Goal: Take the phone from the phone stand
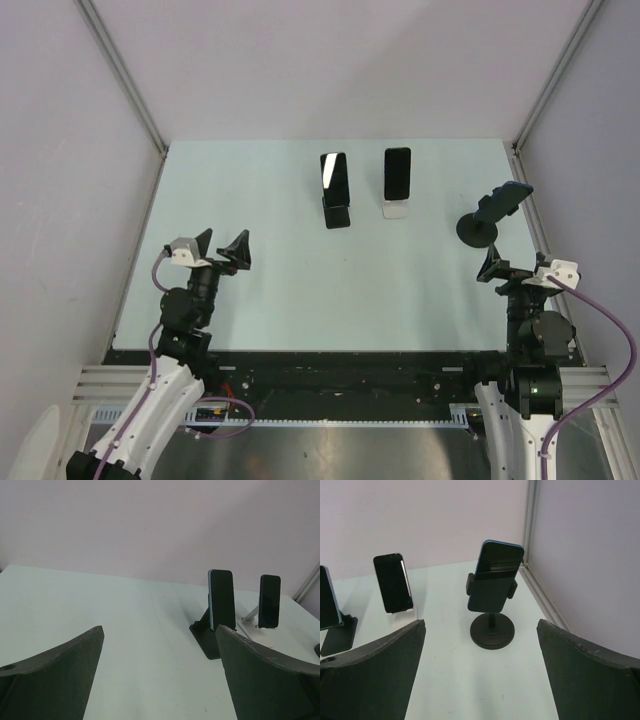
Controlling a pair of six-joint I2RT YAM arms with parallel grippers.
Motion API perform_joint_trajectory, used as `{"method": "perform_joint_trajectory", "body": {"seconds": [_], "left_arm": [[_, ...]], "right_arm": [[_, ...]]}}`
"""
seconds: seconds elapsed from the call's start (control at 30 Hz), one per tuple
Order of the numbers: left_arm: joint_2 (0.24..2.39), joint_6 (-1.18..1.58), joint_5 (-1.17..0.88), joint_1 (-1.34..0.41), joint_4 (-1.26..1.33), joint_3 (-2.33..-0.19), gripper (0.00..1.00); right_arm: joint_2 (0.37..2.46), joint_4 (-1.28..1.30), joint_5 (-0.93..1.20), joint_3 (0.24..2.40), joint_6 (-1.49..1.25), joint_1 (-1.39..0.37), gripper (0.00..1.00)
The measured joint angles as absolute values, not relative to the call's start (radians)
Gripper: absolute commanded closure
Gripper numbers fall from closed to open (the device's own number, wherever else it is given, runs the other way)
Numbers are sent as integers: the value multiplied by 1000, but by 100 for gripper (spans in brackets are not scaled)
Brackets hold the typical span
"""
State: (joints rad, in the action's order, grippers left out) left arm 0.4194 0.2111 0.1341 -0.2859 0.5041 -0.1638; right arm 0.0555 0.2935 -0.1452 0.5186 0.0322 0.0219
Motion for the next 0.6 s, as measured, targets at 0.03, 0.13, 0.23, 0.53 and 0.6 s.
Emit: {"method": "perform_joint_trajectory", "body": {"seconds": [0.03,0.13,0.23,0.53,0.6], "left_arm": [[422,214,134,-286,502,-168,0],[427,229,136,-286,495,-181,0],[437,246,144,-286,473,-198,0],[442,324,189,-289,385,-279,0],[438,338,191,-294,368,-297,0]], "right_arm": [[56,294,-159,519,28,22,0],[62,300,-216,527,2,22,0],[85,324,-270,562,-28,22,0],[279,440,-307,776,-149,23,0],[321,463,-310,812,-180,23,0]]}}
